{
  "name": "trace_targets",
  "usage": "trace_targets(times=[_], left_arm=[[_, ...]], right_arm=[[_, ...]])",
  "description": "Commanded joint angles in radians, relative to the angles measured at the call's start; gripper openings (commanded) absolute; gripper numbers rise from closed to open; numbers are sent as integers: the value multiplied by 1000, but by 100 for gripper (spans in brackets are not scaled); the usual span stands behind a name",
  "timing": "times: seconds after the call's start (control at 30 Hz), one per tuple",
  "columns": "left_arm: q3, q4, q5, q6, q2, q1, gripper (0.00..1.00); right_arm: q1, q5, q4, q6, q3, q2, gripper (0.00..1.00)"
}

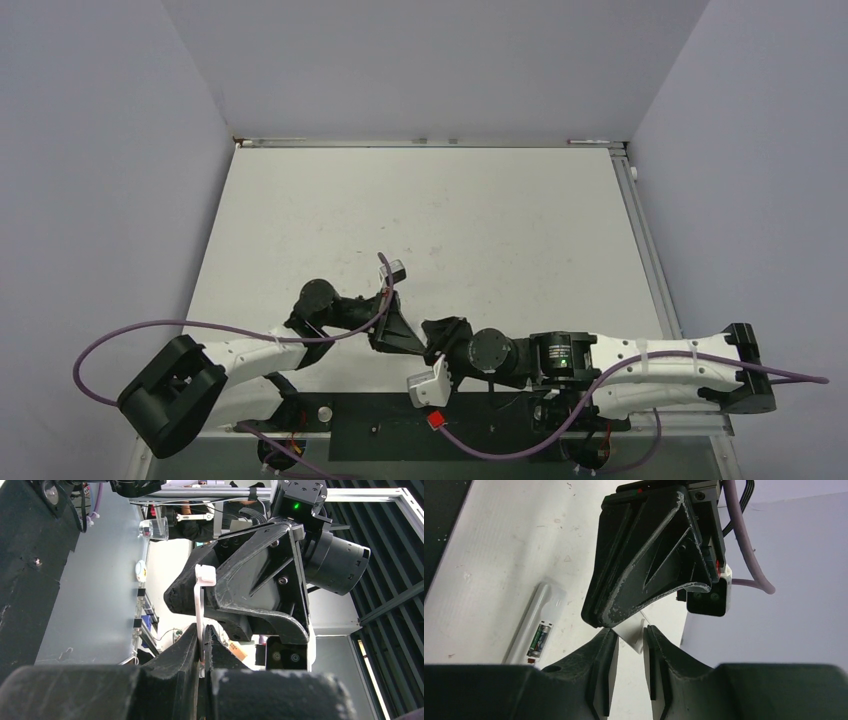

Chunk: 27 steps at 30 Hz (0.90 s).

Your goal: Load the batteries into the remote control

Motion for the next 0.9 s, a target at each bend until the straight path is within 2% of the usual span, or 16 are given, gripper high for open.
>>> trace_targets(times=[0.0, 0.13, 0.23, 0.33, 0.4, 0.53, 0.73, 0.87], left_arm=[[6, 74, 19, -14, -31, 5, 0], [2, 79, 16, -20, -33, 4, 0], [2, 79, 14, -23, -31, 4, 1], [2, 78, 12, -21, -28, 4, 18], [1, 78, 5, -16, -29, 6, 33], [-2, 42, -8, 15, -54, 20, 48], [4, -78, -11, 83, -133, 98, 57], [46, -258, -9, 194, -198, 152, 59]], right_arm=[[25, 86, 95, -53, 10, 9, 23], [34, 115, 121, -67, -5, 13, 9], [42, 130, 135, -71, -18, 5, 8], [48, 139, 144, -68, -30, -6, 8], [52, 147, 142, -60, -33, -16, 8], [58, 158, 125, -34, -43, -43, 8], [60, 144, 63, 73, -34, -85, 8], [52, 129, 30, 235, -6, -98, 8]])
